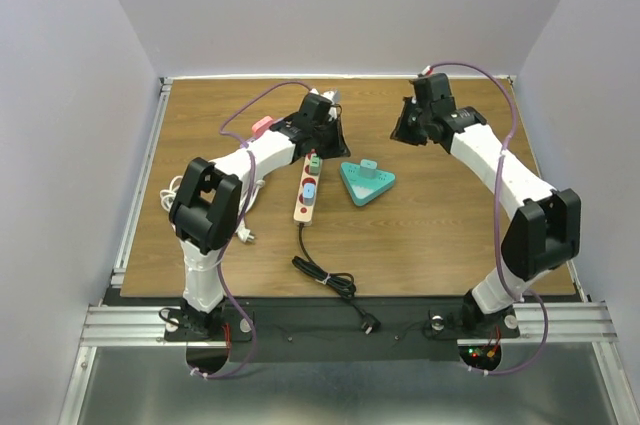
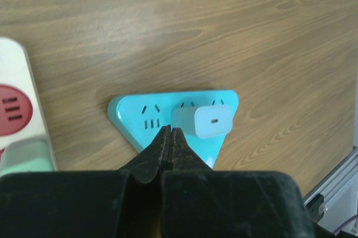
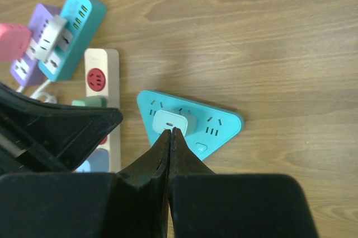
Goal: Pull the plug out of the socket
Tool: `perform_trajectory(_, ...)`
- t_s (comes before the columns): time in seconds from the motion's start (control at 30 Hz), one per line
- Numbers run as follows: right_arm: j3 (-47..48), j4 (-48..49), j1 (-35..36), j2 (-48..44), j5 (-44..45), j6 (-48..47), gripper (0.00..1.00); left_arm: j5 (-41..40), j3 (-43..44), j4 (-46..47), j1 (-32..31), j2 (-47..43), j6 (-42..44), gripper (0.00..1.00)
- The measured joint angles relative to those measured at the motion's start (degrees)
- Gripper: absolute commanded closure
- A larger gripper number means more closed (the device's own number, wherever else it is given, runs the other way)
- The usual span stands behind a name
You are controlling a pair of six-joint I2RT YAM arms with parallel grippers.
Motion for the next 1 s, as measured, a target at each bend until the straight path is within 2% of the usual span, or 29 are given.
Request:
perform_trajectory(0.13, 0.2, -1.0, -0.1, 3.0, -3.0, -4.2, 1.0, 1.9, 0.0, -1.4, 0.0, -0.2, 0.2, 1.0)
perform_trajectory(0.33, 2.5, -4.6, -0.1, 7.9, -6.0, -7.7, 0.89, 8.5, -6.6, 0.5, 0.0, -3.6, -0.7, 1.0)
perform_trajectory(0.4, 4.3, -5.7, -0.1, 8.5, -6.5, -8.2, 0.9, 10.2, -8.1, 0.6, 0.0, -4.8, -0.9, 1.0)
perform_trajectory(0.5, 7.5, -6.7, -0.1, 9.4, -7.1, -8.6, 0.99, 13.1, -9.7, 1.3, 0.0, -6.8, -1.1, 1.0)
perform_trajectory(0.73, 11.8, -8.3, -0.1, 11.9, -10.9, -8.8, 0.99, 16.9, -11.3, 4.9, 0.0, -8.0, -3.8, 1.0)
perform_trajectory(0.77, 11.9, -8.3, -0.1, 12.1, -11.2, -9.0, 0.97, 17.0, -11.3, 5.2, 0.0, -7.8, -4.0, 1.0)
perform_trajectory(0.8, 11.9, -8.7, -0.1, 12.2, -11.5, -9.2, 0.9, 16.8, -11.3, 5.5, 0.0, -7.5, -4.3, 1.0)
perform_trajectory(0.83, 11.9, -8.9, -0.1, 12.3, -11.6, -9.5, 0.83, 16.7, -11.3, 5.6, 0.0, -7.3, -4.5, 1.0)
perform_trajectory(0.87, 11.9, -9.2, -0.1, 12.4, -12.0, -9.8, 0.67, 16.3, -11.3, 5.8, 0.0, -7.0, -4.9, 1.0)
perform_trajectory(1.0, 11.9, -10.1, -0.1, 12.5, -13.0, -11.2, 0.42, 15.8, -11.3, 8.5, 0.0, -5.1, -6.7, 1.0)
